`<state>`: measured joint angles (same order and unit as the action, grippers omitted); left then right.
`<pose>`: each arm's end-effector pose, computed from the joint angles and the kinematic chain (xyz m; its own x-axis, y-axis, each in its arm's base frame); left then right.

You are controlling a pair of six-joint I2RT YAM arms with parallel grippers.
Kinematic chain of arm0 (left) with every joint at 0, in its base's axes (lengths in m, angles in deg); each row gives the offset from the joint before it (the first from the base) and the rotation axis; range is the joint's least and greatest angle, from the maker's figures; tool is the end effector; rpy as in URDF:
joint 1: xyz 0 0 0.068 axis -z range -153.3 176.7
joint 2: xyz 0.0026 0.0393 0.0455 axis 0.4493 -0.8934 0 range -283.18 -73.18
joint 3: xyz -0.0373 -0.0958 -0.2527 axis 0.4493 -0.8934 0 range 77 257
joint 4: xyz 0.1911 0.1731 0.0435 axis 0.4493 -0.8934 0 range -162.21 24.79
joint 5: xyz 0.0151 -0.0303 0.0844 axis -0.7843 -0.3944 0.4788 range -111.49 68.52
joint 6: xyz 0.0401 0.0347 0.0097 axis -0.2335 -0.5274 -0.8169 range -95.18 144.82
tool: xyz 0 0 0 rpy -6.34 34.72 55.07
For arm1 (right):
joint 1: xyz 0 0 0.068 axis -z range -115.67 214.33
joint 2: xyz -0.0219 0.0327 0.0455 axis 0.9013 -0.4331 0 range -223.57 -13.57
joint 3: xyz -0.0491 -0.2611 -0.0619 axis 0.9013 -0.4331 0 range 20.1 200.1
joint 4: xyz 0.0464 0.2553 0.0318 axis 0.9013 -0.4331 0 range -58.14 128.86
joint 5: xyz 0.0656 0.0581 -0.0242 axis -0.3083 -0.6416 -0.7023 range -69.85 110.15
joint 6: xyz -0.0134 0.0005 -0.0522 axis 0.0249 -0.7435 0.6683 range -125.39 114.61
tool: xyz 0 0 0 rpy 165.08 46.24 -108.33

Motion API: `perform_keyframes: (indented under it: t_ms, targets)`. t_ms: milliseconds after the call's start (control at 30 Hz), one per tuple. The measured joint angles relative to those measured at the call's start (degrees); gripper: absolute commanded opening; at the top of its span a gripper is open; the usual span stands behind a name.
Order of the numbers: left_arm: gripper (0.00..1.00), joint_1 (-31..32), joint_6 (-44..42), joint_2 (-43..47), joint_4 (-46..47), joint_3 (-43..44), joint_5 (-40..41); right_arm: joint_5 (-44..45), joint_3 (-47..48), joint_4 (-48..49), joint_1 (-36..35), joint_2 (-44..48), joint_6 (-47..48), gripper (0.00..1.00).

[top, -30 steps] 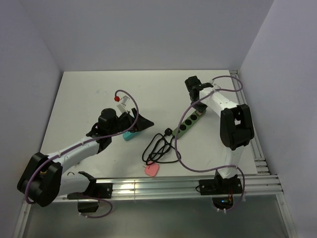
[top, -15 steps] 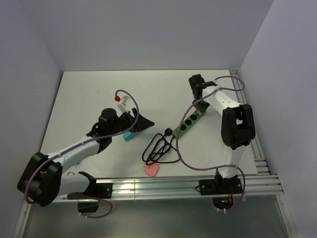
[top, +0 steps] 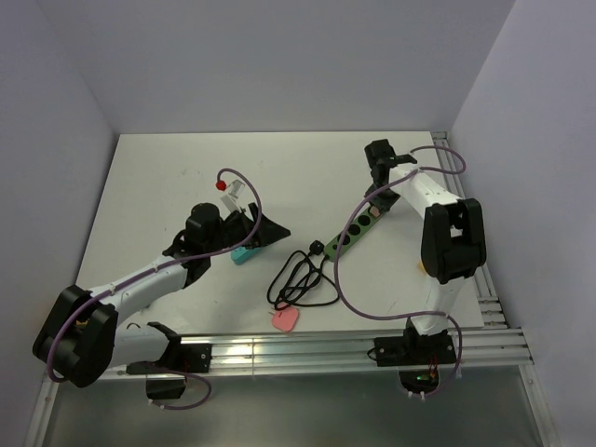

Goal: Insert the plug
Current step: Insert the plug into the socket.

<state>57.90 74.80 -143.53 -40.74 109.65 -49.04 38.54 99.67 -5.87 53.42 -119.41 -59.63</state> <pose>0.2177 -0.1511 0.2356 -0.7726 -0.3259 -0.5449 0.3932 0.4283 -0.8136 0.3688 0.0596 0.2110 -0.6066 0.6672 -0.4323 0.7072 0.7012 0.0899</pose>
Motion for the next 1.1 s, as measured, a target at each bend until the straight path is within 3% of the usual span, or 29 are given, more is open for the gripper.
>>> perform_keyframes:
  t_ms: [400,600,900,1100]
  targets:
    - [0.76,0.0,-0.6,0.0,0.0,0.1,0.0,5.7,1.7,-1.7,-3.1,-1.6,-0.7,0.0]
    - [0.76,0.1,-0.8,0.0,0.0,0.2,0.0,7.6,6.5,-7.0,-3.3,-4.7,-3.1,0.0]
    - [0.76,0.3,-0.8,0.0,-0.1,0.2,0.0,-0.5,-3.1,3.0,0.5,1.9,0.1,0.0]
    - [0.76,0.4,-0.8,0.0,-0.2,0.2,0.0,2.1,2.7,-2.5,-0.9,-1.8,-0.3,0.0]
